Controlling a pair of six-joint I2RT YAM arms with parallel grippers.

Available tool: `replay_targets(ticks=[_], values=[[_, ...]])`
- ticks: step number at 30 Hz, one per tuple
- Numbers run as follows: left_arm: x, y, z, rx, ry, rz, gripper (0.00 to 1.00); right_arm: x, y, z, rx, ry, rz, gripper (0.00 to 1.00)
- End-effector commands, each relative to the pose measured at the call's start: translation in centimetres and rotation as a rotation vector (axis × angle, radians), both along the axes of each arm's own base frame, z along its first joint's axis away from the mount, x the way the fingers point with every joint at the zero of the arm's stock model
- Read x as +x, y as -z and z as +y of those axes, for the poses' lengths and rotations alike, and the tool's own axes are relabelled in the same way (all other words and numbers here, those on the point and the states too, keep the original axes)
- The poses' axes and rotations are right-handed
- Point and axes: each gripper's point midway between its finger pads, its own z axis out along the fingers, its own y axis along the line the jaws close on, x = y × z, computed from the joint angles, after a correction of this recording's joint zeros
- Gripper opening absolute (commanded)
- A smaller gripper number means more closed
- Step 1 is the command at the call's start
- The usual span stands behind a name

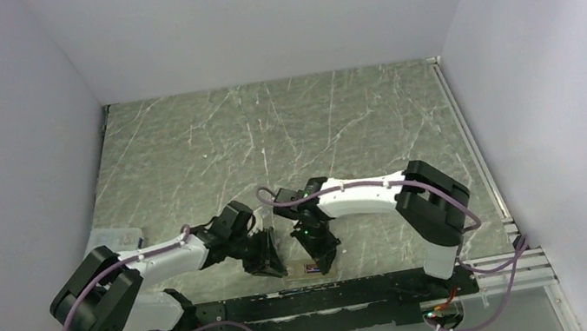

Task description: Load the batteries into the remote control

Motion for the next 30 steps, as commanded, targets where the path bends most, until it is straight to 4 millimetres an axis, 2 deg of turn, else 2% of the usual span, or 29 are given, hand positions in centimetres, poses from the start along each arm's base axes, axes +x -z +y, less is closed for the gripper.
replay_targets(ticks=[1, 11, 16, 23, 30], values=[[0.2, 1.2, 1.3, 0.067, 0.001, -0.062, 0.24, -0.6, 3.5, -1.4, -0.105, -0.085, 0.035, 0.1], [0.4, 1.0, 1.6, 0.071, 0.001, -0.093, 0.24, -0.6, 3.3, -1.4, -0.148, -0.12, 0.083, 0.14], [0.4, 0.9, 1.7, 0.082, 0.008, -0.1, 0.24, 0.0, 2.8, -1.2, -0.152, -0.118, 0.057, 0.16], [0.5, 0.8, 1.8, 0.092, 0.009, -0.102, 0.24, 1.3, 1.2, -0.5, -0.112, -0.104, -0.007, 0.16], [0.9, -0.1, 1.7, 0.098, 0.005, -0.111, 0.25, 2.2, -0.8, 0.8, -0.002, -0.116, -0.085, 0.22]])
